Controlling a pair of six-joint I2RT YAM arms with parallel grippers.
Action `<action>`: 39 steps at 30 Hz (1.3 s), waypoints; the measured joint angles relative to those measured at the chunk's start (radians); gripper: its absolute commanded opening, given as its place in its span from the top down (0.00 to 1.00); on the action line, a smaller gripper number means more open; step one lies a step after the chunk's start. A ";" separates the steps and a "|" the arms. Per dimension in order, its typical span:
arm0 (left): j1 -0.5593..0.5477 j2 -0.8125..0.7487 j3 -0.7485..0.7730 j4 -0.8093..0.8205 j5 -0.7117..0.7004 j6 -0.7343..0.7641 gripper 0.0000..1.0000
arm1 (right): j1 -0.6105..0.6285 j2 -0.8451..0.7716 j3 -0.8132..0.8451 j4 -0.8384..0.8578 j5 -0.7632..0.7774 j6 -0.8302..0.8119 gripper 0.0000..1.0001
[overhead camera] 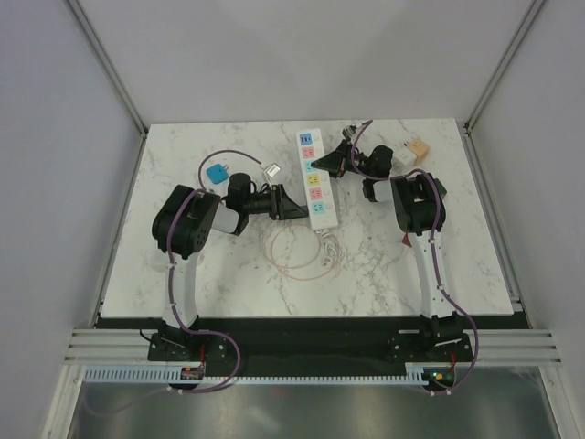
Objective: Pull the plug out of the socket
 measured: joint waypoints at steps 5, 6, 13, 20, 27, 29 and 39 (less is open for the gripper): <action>-0.001 0.002 0.000 0.002 0.014 -0.018 0.85 | 0.000 0.000 0.000 0.002 -0.003 0.002 1.00; 0.000 0.001 -0.001 0.002 0.015 -0.020 0.93 | 0.000 0.000 0.000 0.002 -0.003 0.001 1.00; 0.000 -0.017 -0.057 0.033 -0.028 -0.025 0.98 | 0.003 0.000 0.000 -0.035 -0.008 -0.036 1.00; 0.007 -0.100 -0.173 0.056 -0.146 -0.031 0.98 | 0.007 0.000 0.000 -0.138 -0.027 -0.080 1.00; 0.031 -0.166 -0.242 0.091 -0.196 -0.060 0.98 | 0.011 0.025 0.038 -0.102 -0.060 -0.014 1.00; 0.042 -0.166 -0.252 0.126 -0.194 -0.080 0.98 | 0.013 0.060 0.074 -0.032 -0.068 0.062 1.00; 0.098 -0.165 -0.299 0.235 -0.153 -0.157 0.98 | 0.013 0.159 0.171 0.063 -0.084 0.295 1.00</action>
